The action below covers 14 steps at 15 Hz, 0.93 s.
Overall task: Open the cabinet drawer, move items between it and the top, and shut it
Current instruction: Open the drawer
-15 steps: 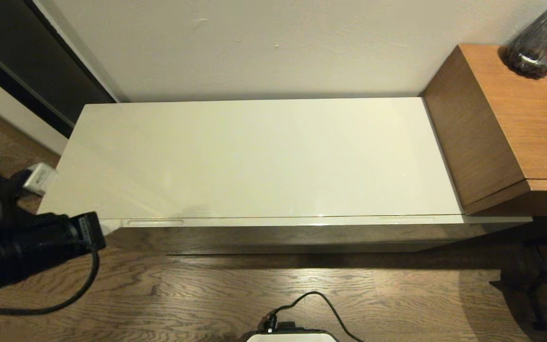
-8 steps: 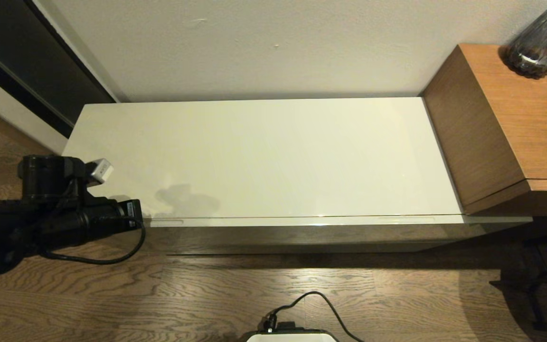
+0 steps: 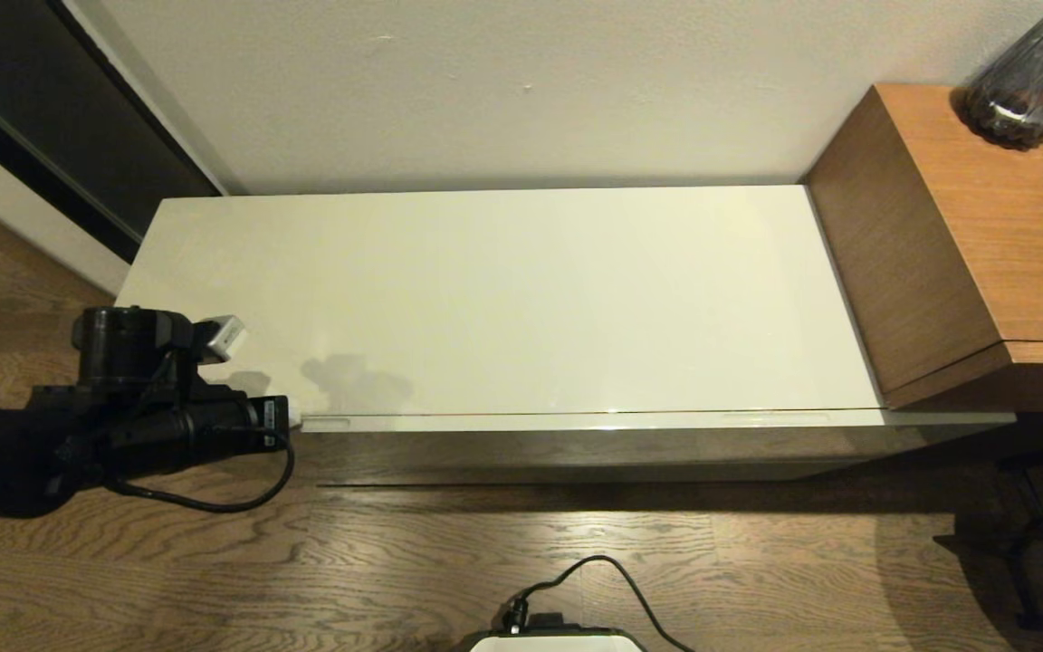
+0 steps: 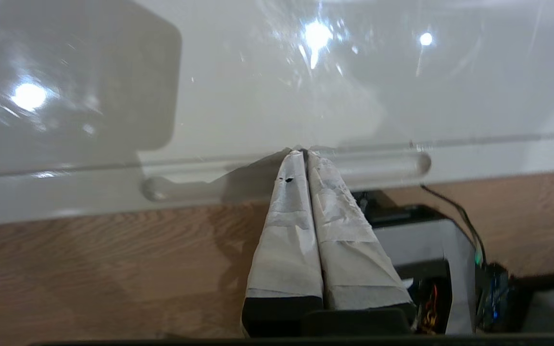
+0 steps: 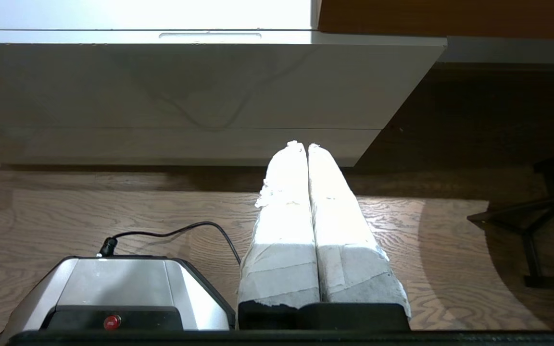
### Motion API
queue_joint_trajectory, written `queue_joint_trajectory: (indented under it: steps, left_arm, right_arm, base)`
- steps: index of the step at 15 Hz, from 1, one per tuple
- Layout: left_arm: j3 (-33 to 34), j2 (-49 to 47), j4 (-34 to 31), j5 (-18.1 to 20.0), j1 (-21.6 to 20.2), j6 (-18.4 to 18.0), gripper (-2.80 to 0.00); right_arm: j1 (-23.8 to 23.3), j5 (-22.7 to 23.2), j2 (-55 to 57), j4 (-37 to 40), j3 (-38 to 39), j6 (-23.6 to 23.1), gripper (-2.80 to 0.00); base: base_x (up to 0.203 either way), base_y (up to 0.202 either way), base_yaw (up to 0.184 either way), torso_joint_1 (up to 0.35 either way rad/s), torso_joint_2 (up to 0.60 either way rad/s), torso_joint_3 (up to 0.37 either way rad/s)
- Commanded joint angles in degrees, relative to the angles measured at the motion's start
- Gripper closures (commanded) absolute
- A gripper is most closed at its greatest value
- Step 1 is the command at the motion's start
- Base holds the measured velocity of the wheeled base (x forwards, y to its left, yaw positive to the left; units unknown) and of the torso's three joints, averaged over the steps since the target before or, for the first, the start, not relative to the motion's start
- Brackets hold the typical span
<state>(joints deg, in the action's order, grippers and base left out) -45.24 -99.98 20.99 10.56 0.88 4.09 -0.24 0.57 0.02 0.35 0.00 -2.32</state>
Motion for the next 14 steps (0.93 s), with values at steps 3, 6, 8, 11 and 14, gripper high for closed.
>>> queue_joint_trajectory:
  steps: [3, 6, 8, 11, 14]
  left_arm:
    - [3.41, 0.39, 0.01, -1.46, 1.11, -1.85, 0.00]
    - [6.04, 1.54, -0.25, -1.59, 1.23, -2.42, 0.00]
    - [8.00, 2.15, -0.58, -1.45, 1.51, -2.46, 0.00]
    - [13.66, 5.49, -1.35, -0.95, 3.30, -2.19, 0.00]
    - [16.20, 12.74, -7.23, -0.27, 5.21, -1.81, 0.00]
  right_arm:
    - [-0.02, -0.03, -0.02, 0.00, 0.00, -0.06, 0.00]
    - [-0.02, -0.05, -0.02, 0.00, 0.00, -0.06, 0.00]
    - [-0.02, 0.04, -0.02, 0.09, 0.00, -0.06, 0.00]
    - [-0.02, -0.05, -0.02, 0.00, 0.00, -0.06, 0.00]
    - [-0.02, 0.04, -0.02, 0.06, 0.00, -0.06, 0.00]
  base:
    - [0.000, 0.000, 0.000, 0.000, 0.00, 0.000]
    - [0.000, 0.000, 0.000, 0.000, 0.00, 0.000]
    - [0.000, 0.000, 0.000, 0.000, 0.00, 0.000]
    - [0.000, 0.000, 0.000, 0.000, 0.00, 0.000]
    - [0.000, 0.000, 0.000, 0.000, 0.00, 0.000]
